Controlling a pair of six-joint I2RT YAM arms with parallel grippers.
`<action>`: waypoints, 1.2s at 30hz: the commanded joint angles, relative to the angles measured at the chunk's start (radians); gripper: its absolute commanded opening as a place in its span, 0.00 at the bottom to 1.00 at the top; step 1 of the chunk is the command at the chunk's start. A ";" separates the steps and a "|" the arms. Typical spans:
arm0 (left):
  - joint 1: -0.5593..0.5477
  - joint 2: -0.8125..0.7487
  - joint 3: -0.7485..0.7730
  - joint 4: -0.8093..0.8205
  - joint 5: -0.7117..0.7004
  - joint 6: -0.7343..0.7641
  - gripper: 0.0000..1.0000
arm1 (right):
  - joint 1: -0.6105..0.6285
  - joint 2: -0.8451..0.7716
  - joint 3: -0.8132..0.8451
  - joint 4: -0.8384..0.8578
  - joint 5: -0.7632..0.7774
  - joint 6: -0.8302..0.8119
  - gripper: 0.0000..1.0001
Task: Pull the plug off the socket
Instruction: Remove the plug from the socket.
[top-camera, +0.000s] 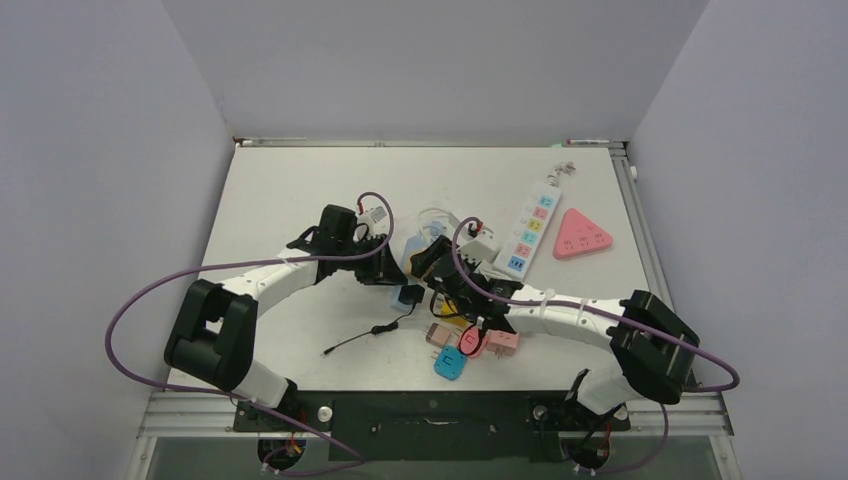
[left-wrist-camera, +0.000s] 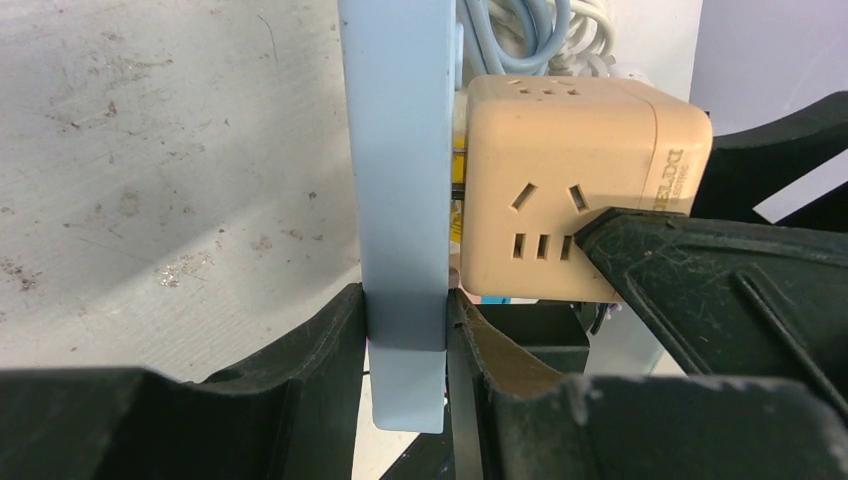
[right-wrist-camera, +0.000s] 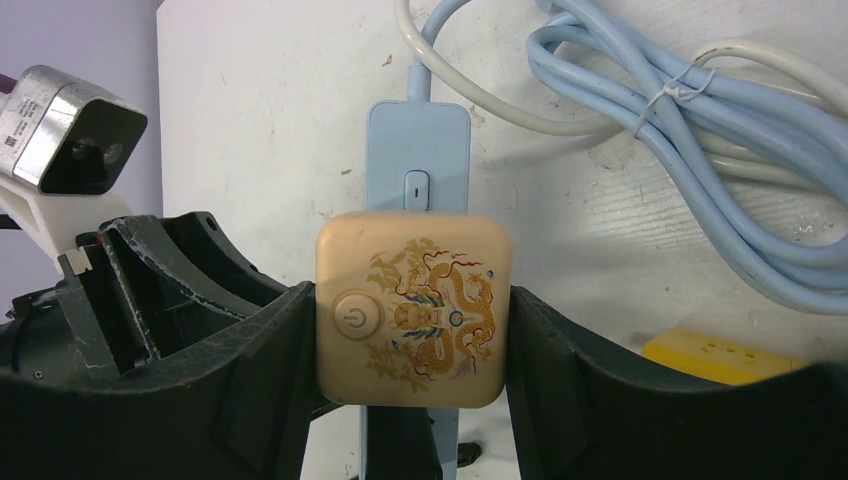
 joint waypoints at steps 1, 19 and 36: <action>0.033 0.006 0.006 0.041 0.009 -0.014 0.00 | 0.064 -0.068 -0.020 0.033 0.160 0.047 0.05; 0.051 0.018 -0.003 0.053 0.018 -0.030 0.00 | 0.160 -0.056 -0.014 0.000 0.227 0.101 0.05; 0.017 0.003 0.021 0.001 -0.033 0.024 0.00 | -0.139 0.020 0.096 -0.010 -0.081 -0.102 0.05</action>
